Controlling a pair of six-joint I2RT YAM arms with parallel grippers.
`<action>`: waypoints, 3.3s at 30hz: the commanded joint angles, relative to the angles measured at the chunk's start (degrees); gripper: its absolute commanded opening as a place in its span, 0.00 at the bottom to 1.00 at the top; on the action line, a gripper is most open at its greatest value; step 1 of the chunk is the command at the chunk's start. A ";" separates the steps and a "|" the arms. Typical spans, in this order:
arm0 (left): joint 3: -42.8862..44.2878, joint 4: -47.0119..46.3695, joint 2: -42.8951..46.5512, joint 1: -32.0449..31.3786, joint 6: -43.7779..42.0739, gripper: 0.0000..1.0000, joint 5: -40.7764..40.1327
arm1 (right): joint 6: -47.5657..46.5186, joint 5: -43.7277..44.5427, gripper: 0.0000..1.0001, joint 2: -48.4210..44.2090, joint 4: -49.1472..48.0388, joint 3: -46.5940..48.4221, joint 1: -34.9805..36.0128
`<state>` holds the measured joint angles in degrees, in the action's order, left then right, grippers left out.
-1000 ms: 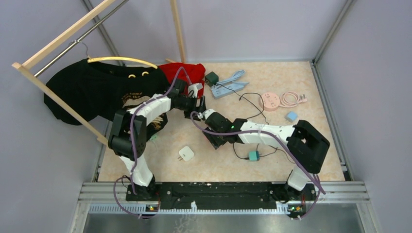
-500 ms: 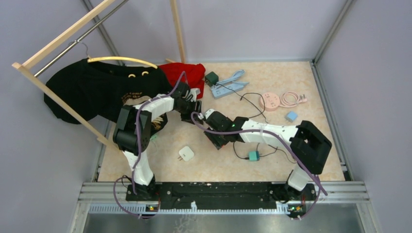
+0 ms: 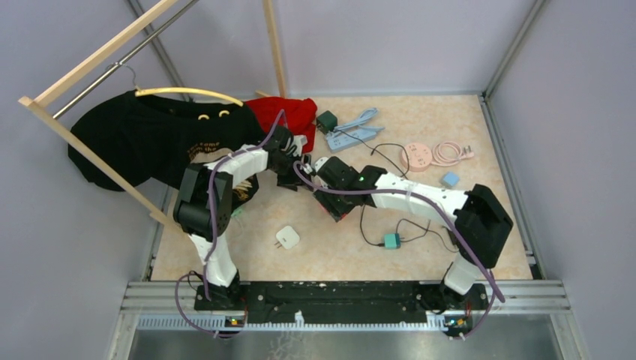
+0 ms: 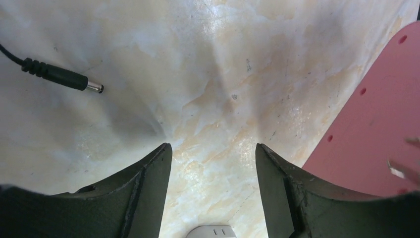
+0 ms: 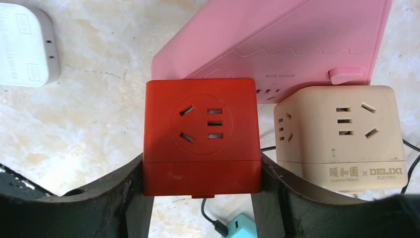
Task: Insert the plug
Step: Insert the plug into the socket, then move the plug to the center of the board.
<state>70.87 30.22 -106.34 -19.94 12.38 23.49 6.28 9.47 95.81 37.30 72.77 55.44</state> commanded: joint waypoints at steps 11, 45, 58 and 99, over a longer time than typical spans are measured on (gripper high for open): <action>-2.88 -0.66 12.79 0.02 3.57 0.75 -2.51 | -4.39 -1.28 0.25 1.39 -5.89 0.74 -2.44; -8.33 -14.29 5.50 -2.11 4.10 0.74 18.26 | -9.33 -5.35 0.28 0.56 -21.28 -6.16 -2.45; -0.16 -6.34 2.28 -1.84 2.16 0.22 14.16 | 0.34 -6.19 0.82 -9.48 -19.59 -12.16 -4.22; -0.46 1.84 7.75 -1.09 -0.16 0.24 11.49 | 49.67 21.18 0.86 -22.54 16.34 -20.07 -49.67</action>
<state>69.76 30.57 -101.75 -21.26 12.03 32.08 43.81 23.75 79.11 45.15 57.93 7.38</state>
